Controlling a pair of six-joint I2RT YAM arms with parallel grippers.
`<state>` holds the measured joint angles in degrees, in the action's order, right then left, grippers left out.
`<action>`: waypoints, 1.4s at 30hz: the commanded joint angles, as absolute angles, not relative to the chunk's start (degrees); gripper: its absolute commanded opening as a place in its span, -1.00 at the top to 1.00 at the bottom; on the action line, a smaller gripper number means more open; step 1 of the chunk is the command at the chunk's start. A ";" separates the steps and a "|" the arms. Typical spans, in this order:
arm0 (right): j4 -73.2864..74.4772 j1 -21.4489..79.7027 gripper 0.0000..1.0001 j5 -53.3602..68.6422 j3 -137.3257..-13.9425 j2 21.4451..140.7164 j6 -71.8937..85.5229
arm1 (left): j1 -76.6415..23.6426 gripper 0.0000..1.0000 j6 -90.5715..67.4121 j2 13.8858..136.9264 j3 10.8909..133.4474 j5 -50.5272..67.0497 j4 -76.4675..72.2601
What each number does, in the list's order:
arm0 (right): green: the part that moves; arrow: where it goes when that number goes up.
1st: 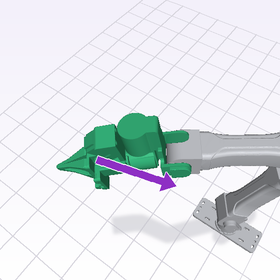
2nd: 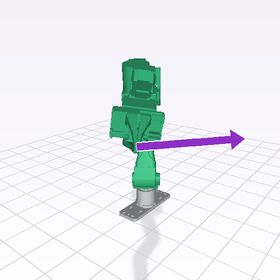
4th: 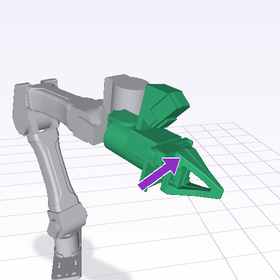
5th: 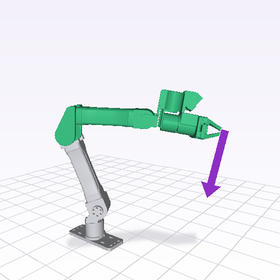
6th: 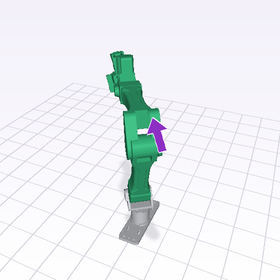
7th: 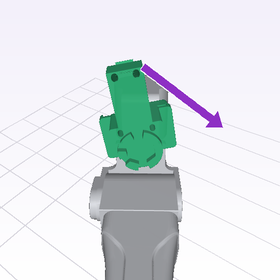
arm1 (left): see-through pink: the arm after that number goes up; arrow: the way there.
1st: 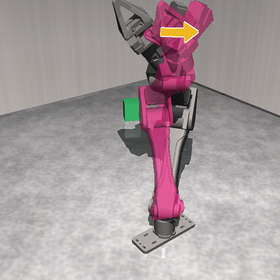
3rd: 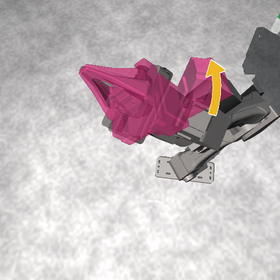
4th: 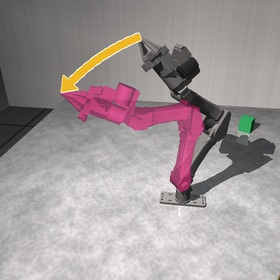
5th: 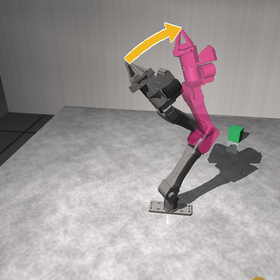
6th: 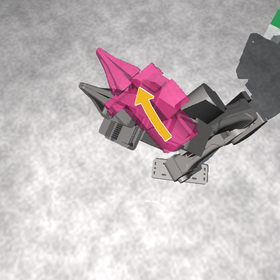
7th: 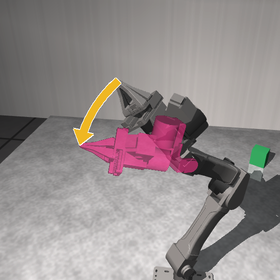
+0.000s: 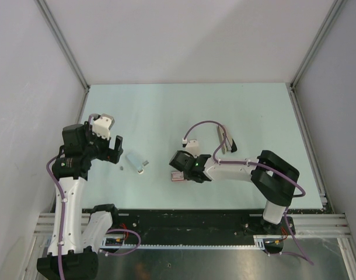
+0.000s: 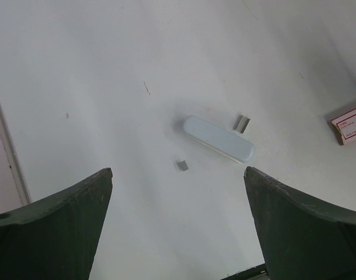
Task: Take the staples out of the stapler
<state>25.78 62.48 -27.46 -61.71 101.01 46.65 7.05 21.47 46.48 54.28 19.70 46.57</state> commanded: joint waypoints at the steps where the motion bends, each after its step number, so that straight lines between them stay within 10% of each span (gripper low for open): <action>1: 24.78 62.18 1.00 -27.13 -61.78 101.83 46.24 | 7.56 -0.99 21.66 45.96 54.11 20.93 46.43; 14: 24.04 61.60 0.48 -25.64 -61.72 102.18 45.41 | 7.51 -0.99 21.86 45.71 54.09 20.87 46.37; 42: 25.82 63.11 0.34 -29.01 -61.70 98.27 46.61 | 7.55 -0.99 21.70 44.70 54.21 21.52 46.40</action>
<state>25.26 62.83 -26.74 -61.71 101.56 45.65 7.05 21.47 45.60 54.28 19.77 46.59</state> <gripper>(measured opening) 0.312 0.994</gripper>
